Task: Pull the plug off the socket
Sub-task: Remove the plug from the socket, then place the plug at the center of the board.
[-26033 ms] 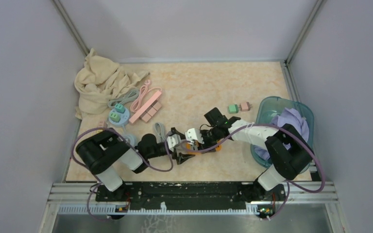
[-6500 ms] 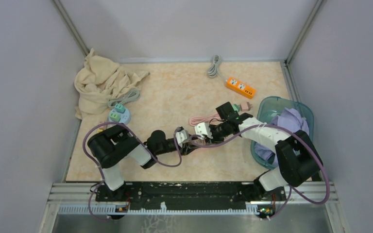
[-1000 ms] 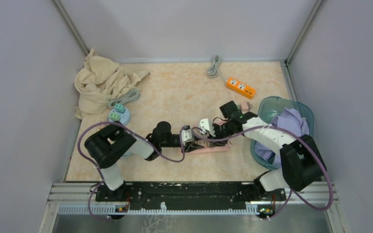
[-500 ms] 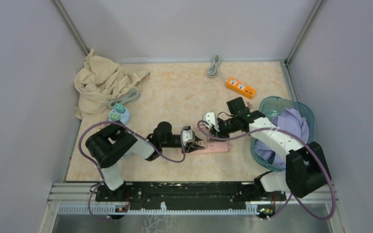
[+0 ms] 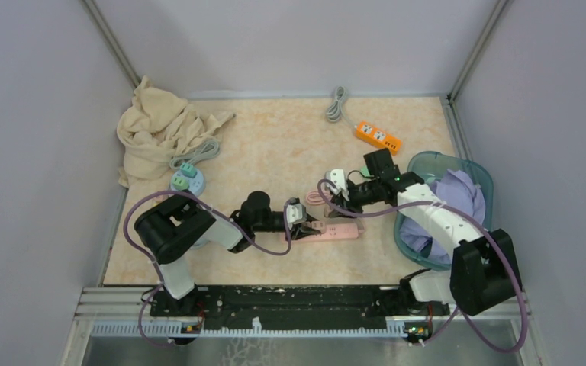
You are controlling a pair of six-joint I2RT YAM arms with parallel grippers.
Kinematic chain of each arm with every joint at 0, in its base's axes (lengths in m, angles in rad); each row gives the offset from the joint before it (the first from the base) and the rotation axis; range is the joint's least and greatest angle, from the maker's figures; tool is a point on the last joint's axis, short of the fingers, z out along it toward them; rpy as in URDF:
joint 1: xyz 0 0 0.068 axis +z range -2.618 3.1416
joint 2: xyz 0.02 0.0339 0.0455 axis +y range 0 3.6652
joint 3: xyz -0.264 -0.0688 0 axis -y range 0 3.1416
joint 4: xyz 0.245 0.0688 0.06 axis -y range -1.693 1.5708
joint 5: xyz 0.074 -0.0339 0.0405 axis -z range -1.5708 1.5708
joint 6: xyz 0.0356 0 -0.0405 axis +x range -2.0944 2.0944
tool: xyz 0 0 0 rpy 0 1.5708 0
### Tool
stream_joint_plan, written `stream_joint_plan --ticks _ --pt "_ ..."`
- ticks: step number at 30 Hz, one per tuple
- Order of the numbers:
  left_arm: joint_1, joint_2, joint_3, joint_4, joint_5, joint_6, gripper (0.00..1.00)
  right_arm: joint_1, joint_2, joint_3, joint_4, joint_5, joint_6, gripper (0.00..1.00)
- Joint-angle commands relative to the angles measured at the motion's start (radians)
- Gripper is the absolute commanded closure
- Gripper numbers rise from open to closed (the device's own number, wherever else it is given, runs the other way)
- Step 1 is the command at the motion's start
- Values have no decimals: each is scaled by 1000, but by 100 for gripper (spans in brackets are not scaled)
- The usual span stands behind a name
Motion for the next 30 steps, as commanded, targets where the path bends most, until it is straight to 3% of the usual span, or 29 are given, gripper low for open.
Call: stream_joint_plan --ticks 1,8,15,20,30 --pt "2 37 -22 -125 -18 32 100 -31 -39 40 82 -43 60 100" --pt "2 37 -25 -123 -19 32 100 -68 -35 18 283 117 331 100" --pt "4 35 -28 -121 -19 32 100 -84 4 17 368 290 464 100" --pt "2 33 -31 -118 -17 33 100 -84 37 -37 545 524 616 100" --pt "2 34 -29 -114 -17 32 100 -84 133 -29 587 676 693 99"
